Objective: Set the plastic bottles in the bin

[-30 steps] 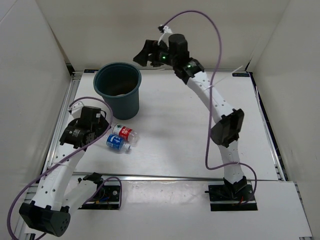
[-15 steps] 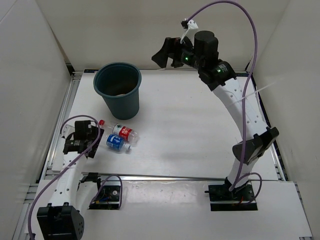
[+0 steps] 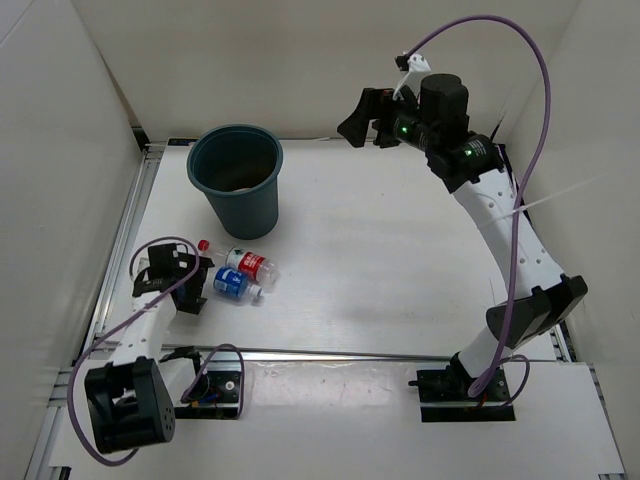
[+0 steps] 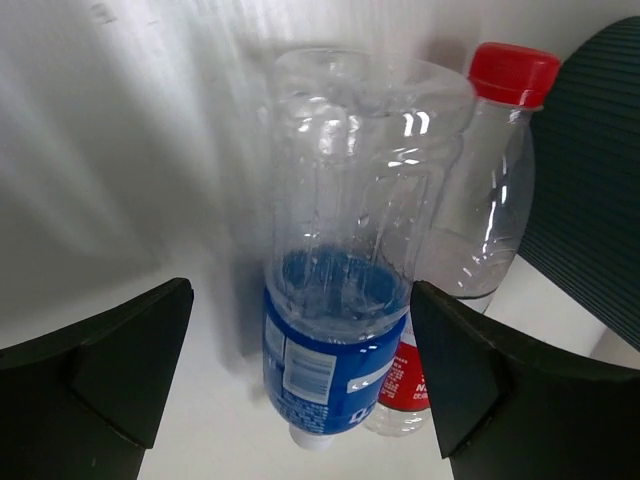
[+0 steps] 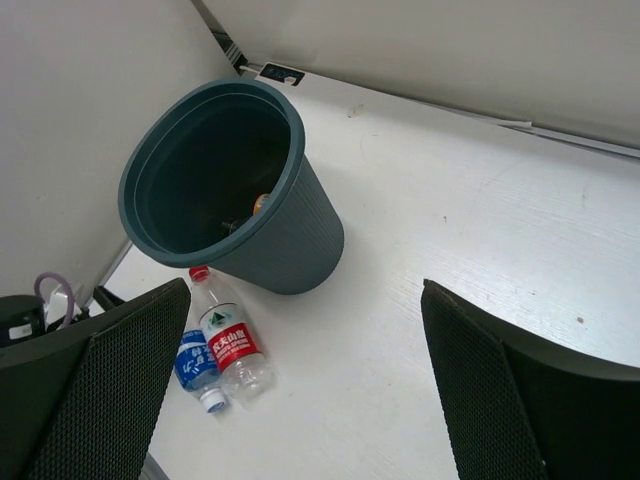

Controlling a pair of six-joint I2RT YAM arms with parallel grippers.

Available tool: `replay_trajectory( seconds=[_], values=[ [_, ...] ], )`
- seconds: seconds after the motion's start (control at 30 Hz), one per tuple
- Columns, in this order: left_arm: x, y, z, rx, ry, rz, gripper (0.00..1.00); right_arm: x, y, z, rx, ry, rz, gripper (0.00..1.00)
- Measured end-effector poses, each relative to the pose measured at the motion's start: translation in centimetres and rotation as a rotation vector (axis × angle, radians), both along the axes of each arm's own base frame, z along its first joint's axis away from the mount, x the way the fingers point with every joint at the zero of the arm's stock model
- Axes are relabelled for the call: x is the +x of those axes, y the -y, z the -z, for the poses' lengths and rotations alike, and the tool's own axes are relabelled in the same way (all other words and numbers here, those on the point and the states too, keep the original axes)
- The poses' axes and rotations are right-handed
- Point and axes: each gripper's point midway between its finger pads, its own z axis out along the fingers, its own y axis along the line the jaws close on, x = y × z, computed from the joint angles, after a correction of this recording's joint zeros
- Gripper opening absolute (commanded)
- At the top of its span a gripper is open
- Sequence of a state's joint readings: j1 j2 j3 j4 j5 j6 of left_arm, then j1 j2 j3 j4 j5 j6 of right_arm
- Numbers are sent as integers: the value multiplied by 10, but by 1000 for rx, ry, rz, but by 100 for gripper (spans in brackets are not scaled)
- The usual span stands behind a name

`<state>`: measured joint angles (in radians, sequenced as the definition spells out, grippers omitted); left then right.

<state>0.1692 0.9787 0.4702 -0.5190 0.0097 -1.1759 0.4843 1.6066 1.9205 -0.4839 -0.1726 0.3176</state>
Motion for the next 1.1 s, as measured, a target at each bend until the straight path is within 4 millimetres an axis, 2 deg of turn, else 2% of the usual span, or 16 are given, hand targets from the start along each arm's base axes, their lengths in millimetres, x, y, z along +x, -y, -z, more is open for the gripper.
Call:
replay_trajectory(
  seconds=[0.2,0.37,0.47,0.83,1.0,1.1],
  values=[
    [18,-2,3,6,-1,40,100,-5,9,-3,2,2,8,100],
    [23,-2,8,3,-10,42,100,-5,10,-2,-3,3,9,100],
    [24,-3,11,-1,-21,37,96,-4,12,-1,-7,1,14,100],
    [26,-3,18,-11,-36,24,74,-4,29,16,-28,-35,47,100],
    [26,-3,17,-8,-34,31,56,-7,34,20,-32,-44,55,100],
    [26,-3,12,5,-16,49,54,-7,34,21,-32,-43,55,100]
  ],
)
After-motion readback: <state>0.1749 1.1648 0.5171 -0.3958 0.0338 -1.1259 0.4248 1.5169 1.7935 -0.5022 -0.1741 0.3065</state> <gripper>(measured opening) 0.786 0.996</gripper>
